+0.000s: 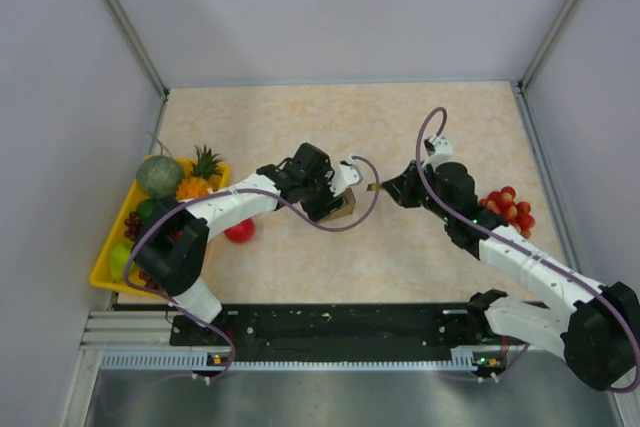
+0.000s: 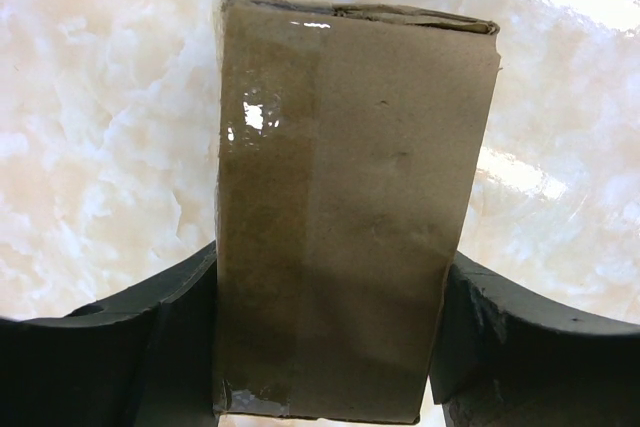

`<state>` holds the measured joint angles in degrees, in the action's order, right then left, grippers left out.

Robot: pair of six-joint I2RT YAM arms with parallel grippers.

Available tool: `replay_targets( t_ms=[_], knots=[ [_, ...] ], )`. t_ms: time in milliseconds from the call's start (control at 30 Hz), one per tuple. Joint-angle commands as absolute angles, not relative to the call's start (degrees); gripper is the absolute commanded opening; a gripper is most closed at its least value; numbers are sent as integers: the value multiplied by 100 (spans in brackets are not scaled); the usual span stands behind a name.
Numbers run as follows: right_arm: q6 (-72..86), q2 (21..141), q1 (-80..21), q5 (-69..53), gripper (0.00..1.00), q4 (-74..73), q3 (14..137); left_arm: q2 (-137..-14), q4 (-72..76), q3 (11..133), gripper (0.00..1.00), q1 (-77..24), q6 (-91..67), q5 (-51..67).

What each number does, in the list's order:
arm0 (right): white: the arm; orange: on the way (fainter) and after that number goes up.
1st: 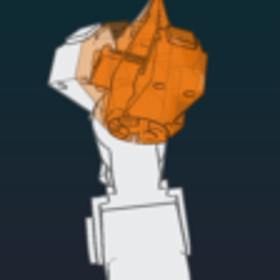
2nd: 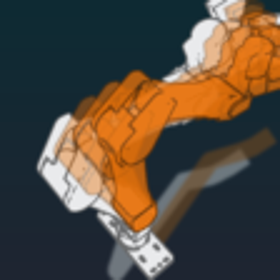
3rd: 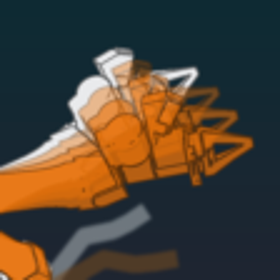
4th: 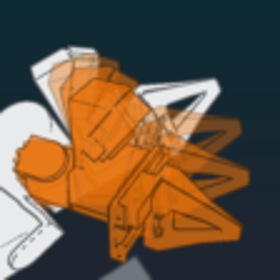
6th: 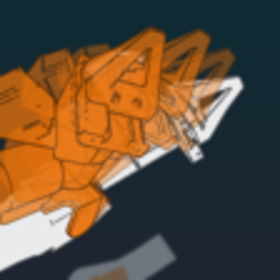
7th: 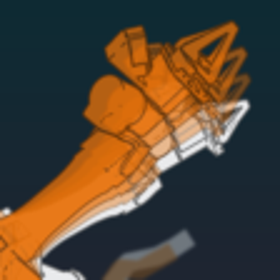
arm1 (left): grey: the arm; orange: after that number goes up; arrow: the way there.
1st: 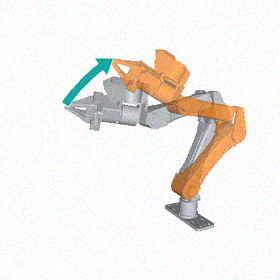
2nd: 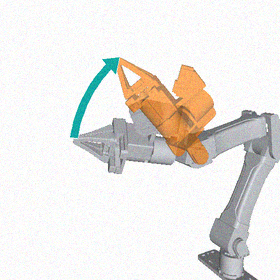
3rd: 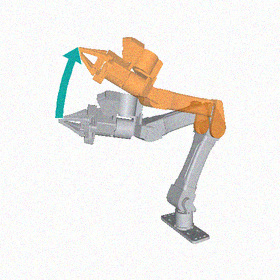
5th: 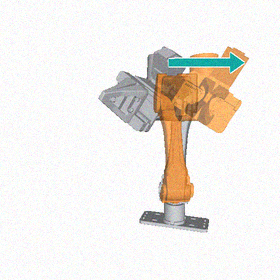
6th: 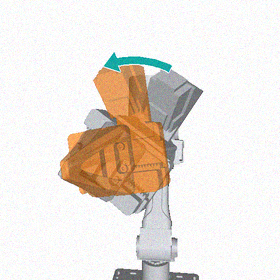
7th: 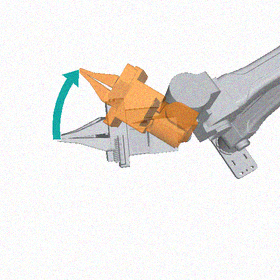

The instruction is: Unpack the express box

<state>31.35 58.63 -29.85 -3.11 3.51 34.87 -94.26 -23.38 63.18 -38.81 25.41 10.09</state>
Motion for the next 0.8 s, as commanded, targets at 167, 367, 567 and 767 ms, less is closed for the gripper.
replay_targets(
  t_ms=[167,367,567,767],
  knots=[
    [3217,6469,-2909,-1072,0,1793,3542,-9281,-2241,6021,44,-3964,3076,1046],
    [3243,6618,-2900,-1055,0,1837,3726,-9334,-2197,6003,43,-3973,3006,1046],
    [3243,6855,-2909,-1151,0,1872,3893,-9387,-2197,6029,41,-3999,2988,1002],
    [3208,6970,-2900,-1152,0,1881,4025,-9439,-2197,6082,40,-4043,2944,1020]
  ],
)
